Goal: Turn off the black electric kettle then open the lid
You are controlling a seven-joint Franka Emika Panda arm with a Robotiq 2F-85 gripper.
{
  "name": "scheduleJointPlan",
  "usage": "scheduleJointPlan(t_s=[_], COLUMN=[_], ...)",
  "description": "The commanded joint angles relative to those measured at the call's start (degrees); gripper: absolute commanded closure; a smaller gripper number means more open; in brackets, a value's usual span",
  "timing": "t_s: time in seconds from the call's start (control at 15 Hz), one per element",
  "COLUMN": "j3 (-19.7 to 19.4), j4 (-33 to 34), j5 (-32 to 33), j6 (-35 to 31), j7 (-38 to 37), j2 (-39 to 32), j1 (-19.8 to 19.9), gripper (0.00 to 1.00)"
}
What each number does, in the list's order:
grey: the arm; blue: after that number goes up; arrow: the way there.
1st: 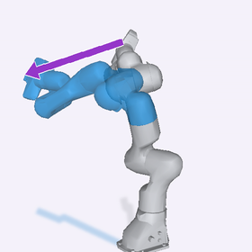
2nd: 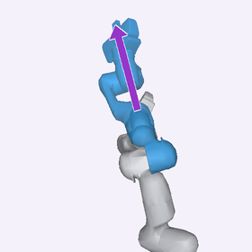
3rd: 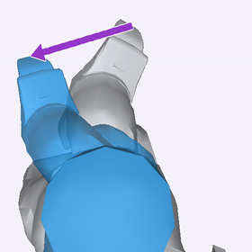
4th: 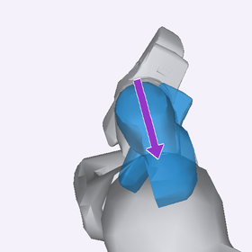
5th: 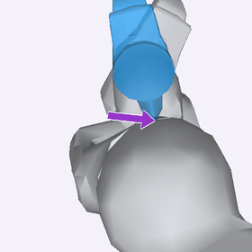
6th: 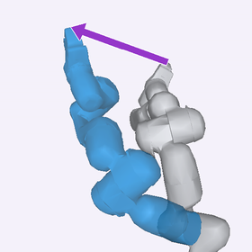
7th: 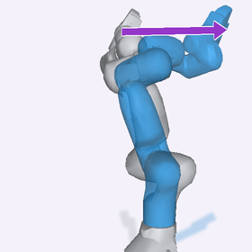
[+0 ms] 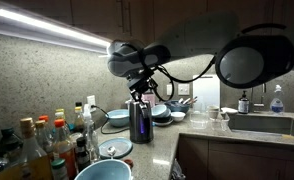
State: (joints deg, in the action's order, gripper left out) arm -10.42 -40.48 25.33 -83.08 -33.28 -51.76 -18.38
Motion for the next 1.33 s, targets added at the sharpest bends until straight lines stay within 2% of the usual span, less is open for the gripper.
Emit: scheduleJointPlan(t_s=[0.0, 0.47, 1.0, 1.27], j3=[0.0, 0.7, 3.0, 3.8], j4=[1.5, 3.4, 4.8, 6.3], j5=[0.2, -0.8, -6.2, -8.2], j6=[-0.7, -0.9, 6.9, 7.2], j7=[1.7, 3.7, 2.7, 3.2], j2=[-1.3, -4.2, -6.3, -6.9], j1=[0.5, 1.9, 3.9, 5.1], gripper=[0.00, 0.00, 0.00, 0.00])
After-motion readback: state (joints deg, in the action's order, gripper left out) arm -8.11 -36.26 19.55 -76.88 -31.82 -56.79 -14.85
